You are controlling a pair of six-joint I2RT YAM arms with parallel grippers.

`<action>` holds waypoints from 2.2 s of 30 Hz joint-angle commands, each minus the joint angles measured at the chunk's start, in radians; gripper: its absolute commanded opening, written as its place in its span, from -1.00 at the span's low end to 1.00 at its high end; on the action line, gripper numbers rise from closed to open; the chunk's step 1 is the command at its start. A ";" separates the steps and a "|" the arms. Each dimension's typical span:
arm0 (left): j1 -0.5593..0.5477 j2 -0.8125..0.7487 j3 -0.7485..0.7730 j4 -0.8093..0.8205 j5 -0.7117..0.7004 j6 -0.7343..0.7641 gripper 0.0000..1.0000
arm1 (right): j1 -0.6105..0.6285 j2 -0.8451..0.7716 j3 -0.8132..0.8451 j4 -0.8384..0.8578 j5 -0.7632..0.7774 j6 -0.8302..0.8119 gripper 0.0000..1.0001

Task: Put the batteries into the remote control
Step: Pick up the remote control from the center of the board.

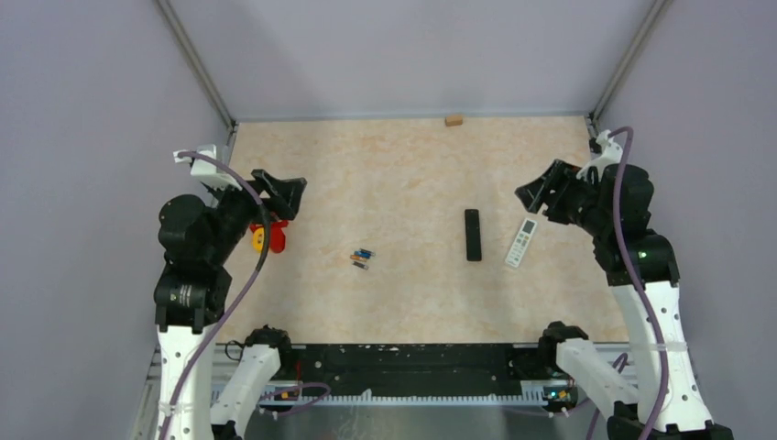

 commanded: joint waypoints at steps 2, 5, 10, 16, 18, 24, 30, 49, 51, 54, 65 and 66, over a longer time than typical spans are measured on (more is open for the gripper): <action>0.003 0.020 -0.039 -0.061 -0.017 -0.069 0.97 | -0.008 -0.061 -0.108 -0.031 -0.021 0.043 0.28; 0.003 0.023 -0.082 -0.086 -0.029 -0.119 0.97 | -0.007 -0.073 -0.195 -0.013 -0.053 0.069 0.22; 0.003 -0.038 -0.196 -0.025 -0.018 -0.169 0.97 | -0.006 -0.103 -0.366 0.099 -0.065 0.120 0.39; 0.003 -0.134 -0.304 0.089 -0.021 -0.189 0.97 | 0.142 -0.076 -0.462 0.245 0.030 0.138 0.57; 0.003 -0.175 -0.361 0.172 -0.015 -0.194 0.97 | 0.228 -0.036 -0.470 0.266 0.120 0.147 0.58; 0.003 -0.258 -0.464 0.308 -0.023 -0.213 0.97 | 0.413 0.199 -0.417 0.246 0.408 0.169 0.48; 0.003 -0.244 -0.473 0.323 -0.047 -0.192 0.98 | 0.448 0.421 -0.369 0.293 0.461 0.159 0.40; 0.003 -0.187 -0.510 0.316 -0.179 -0.241 0.97 | 0.459 0.778 -0.289 0.360 0.450 0.138 0.13; 0.003 -0.171 -0.489 0.282 -0.152 -0.228 0.97 | 0.459 0.793 -0.277 0.358 0.450 0.138 0.06; 0.003 -0.131 -0.450 0.232 -0.089 -0.204 0.98 | 0.459 0.806 -0.270 0.356 0.454 0.139 -0.16; 0.003 -0.119 -0.546 0.390 0.167 -0.299 0.97 | 0.460 0.642 -0.382 0.655 -0.023 0.073 -0.68; 0.003 -0.098 -0.561 0.411 0.166 -0.336 0.97 | 0.459 0.624 -0.415 0.738 -0.140 0.090 -0.68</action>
